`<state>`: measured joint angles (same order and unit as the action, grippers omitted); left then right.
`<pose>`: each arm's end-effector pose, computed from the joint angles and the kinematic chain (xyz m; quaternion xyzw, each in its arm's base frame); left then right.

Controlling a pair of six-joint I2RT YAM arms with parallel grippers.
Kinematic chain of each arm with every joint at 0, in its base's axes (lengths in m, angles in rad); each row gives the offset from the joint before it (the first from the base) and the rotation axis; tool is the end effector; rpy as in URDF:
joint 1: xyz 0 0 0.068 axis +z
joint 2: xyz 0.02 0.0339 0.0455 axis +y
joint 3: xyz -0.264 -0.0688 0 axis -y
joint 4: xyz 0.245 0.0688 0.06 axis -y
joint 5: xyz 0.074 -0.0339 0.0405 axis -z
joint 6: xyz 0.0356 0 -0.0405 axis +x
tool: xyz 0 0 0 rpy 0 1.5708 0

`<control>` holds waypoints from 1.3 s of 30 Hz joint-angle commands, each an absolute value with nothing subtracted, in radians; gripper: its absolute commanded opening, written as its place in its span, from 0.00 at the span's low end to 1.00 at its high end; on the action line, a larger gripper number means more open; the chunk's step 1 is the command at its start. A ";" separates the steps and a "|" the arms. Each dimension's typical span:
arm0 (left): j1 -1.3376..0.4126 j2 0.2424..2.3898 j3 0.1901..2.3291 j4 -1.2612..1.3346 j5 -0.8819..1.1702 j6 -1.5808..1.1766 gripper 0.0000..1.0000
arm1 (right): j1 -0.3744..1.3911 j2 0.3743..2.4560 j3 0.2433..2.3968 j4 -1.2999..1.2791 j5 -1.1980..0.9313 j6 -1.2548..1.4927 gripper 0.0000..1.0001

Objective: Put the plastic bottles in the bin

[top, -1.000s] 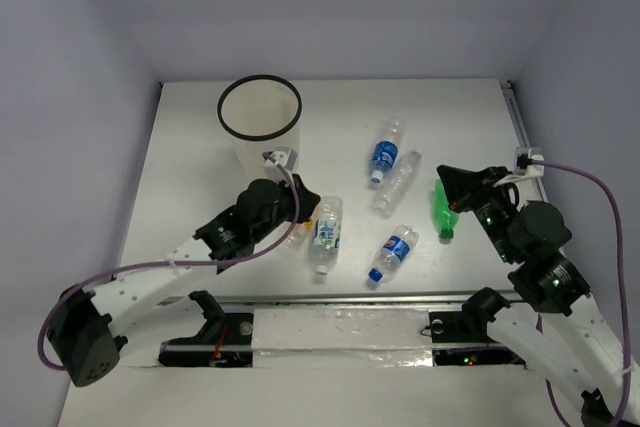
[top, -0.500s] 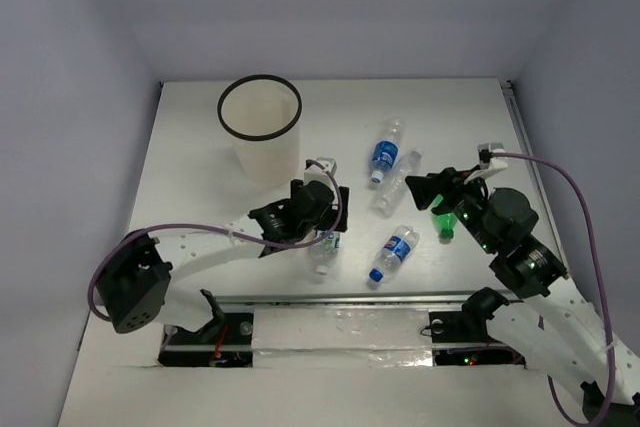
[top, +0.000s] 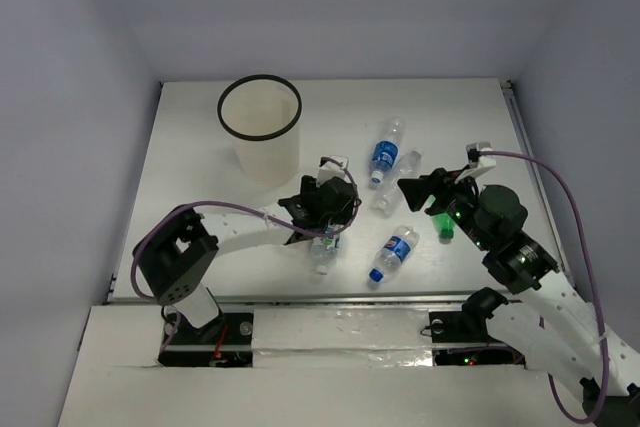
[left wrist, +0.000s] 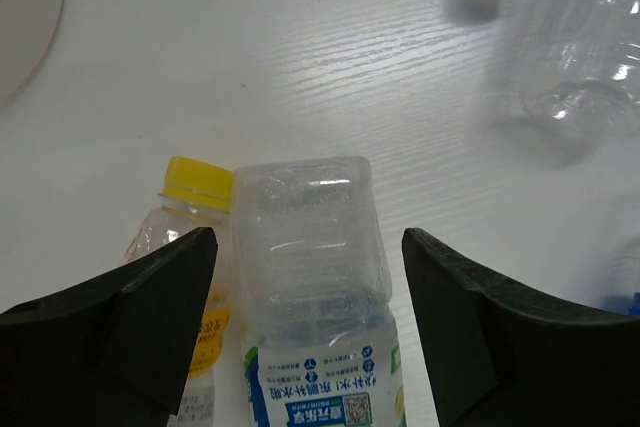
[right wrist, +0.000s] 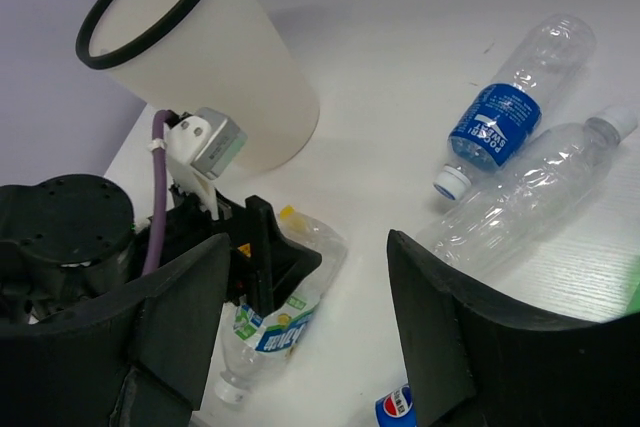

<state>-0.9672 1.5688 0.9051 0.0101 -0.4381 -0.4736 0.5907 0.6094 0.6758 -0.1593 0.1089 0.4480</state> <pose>0.2019 -0.2662 0.2092 0.1205 0.8722 -0.1386 0.4533 0.1292 0.0820 0.3306 -0.0161 0.7388 0.2989 0.6038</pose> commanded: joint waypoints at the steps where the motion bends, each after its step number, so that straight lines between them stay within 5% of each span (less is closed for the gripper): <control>1: -0.971 1.610 0.957 0.021 -0.506 -0.448 0.72 | 0.598 0.611 0.676 -0.101 0.097 0.439 0.70; 10: -0.980 1.643 0.977 0.054 -0.512 -0.430 0.55 | 0.598 0.632 0.676 -0.091 0.092 0.440 0.70; 14: -0.980 1.626 0.983 0.055 -0.512 -0.426 0.35 | 0.598 0.629 0.681 -0.091 0.094 0.446 0.70; 19: -0.980 1.502 0.968 0.121 -0.414 -0.425 0.30 | 0.598 0.614 0.690 -0.110 0.113 0.452 0.69; 22: -0.980 1.406 0.973 0.162 -0.354 -0.422 0.27 | 0.598 0.592 0.693 -0.129 0.136 0.465 0.53; 23: -0.980 1.376 0.974 0.187 -0.336 -0.422 0.26 | 0.598 0.577 0.692 -0.133 0.150 0.469 0.44; 24: -0.980 1.349 0.988 0.196 -0.322 -0.414 0.26 | 0.598 0.569 0.690 -0.135 0.155 0.486 0.24; 25: -0.980 1.291 1.002 0.199 -0.331 -0.405 0.26 | 0.598 0.562 0.690 -0.137 0.158 0.492 0.19; 32: -0.855 1.124 1.161 0.310 -0.407 -0.310 0.24 | 0.598 0.517 0.672 -0.118 0.129 0.532 0.16; 39: -0.522 1.265 1.460 0.281 -0.364 -0.308 0.24 | 0.598 0.538 0.646 -0.089 0.081 0.543 0.16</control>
